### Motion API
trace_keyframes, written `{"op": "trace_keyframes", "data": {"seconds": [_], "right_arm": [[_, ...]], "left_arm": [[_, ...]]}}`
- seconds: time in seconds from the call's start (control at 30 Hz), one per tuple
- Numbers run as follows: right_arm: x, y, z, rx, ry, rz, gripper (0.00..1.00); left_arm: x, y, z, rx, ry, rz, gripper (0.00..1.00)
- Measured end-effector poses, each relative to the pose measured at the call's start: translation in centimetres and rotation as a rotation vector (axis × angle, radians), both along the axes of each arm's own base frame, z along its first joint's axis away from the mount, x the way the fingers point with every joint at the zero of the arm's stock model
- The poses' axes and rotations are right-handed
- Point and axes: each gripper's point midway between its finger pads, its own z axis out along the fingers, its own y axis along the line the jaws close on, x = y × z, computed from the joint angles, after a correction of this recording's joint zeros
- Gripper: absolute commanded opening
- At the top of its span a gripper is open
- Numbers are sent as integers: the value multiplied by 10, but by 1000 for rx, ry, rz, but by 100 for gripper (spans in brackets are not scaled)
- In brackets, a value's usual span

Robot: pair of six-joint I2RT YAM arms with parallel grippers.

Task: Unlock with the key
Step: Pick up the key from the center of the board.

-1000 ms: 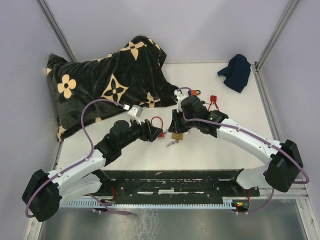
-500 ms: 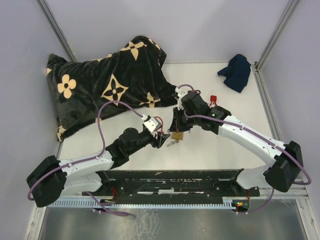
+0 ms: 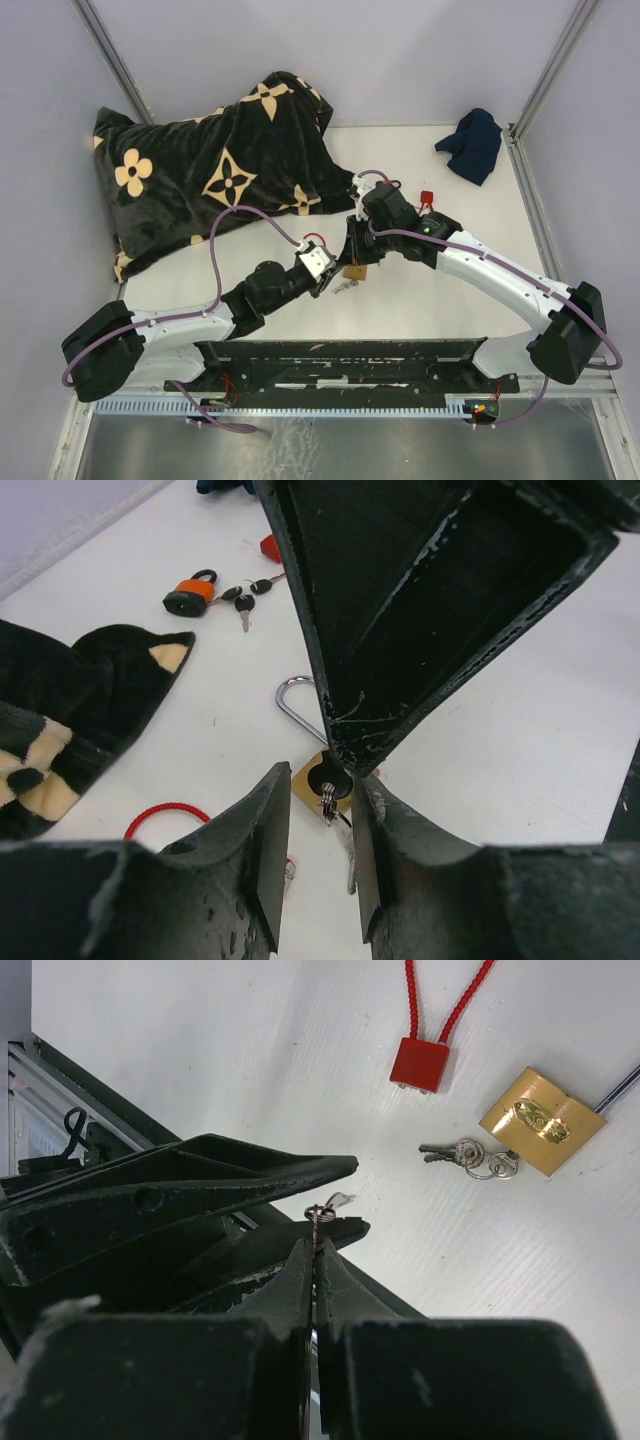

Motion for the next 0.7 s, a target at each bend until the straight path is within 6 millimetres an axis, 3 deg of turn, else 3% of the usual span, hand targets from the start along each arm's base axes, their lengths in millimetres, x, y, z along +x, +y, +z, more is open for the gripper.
{"op": "trace_keyframes", "data": {"seconds": [0.17, 0.4, 0.7], "right_arm": [[-1, 1, -1, 5, 14, -8, 2], [1, 4, 0, 19, 26, -26, 15], [7, 9, 6, 53, -24, -11, 41]], "left_arm": [[-2, -2, 3, 0, -22, -1, 32], [-3, -3, 2, 13, -32, -3, 4], [-7, 6, -2, -8, -2, 22, 3]]}}
